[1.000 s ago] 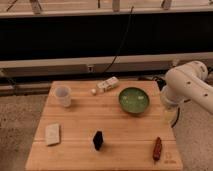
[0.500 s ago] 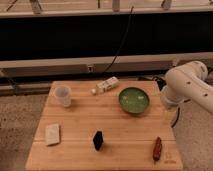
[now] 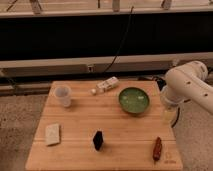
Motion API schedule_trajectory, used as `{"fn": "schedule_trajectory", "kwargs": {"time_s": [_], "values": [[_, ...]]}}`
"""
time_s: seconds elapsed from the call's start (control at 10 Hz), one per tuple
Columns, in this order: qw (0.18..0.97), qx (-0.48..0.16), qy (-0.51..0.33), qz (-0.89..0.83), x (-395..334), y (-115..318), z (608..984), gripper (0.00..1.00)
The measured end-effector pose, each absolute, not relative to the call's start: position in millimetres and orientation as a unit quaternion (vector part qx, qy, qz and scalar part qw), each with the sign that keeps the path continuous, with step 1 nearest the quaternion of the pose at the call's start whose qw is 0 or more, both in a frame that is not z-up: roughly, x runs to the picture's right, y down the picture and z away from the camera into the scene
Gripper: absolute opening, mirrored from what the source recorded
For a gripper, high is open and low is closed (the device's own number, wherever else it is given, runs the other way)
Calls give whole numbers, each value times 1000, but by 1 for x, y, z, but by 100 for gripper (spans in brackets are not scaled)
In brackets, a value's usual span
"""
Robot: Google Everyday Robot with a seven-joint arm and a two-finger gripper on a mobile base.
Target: Knock the eraser over
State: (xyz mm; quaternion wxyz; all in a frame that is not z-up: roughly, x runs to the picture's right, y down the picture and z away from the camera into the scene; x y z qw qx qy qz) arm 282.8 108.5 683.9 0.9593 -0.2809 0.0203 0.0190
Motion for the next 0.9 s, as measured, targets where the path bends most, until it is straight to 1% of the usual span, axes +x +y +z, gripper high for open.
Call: {"fn": "schedule_trajectory", "kwargs": {"time_s": [0.3, 0.6, 0.9], "values": [[960, -280, 16, -5, 257, 126, 680, 80], [960, -280, 15, -15, 249, 133, 679, 80], [959, -281, 14, -33, 219, 145, 676, 80]]}}
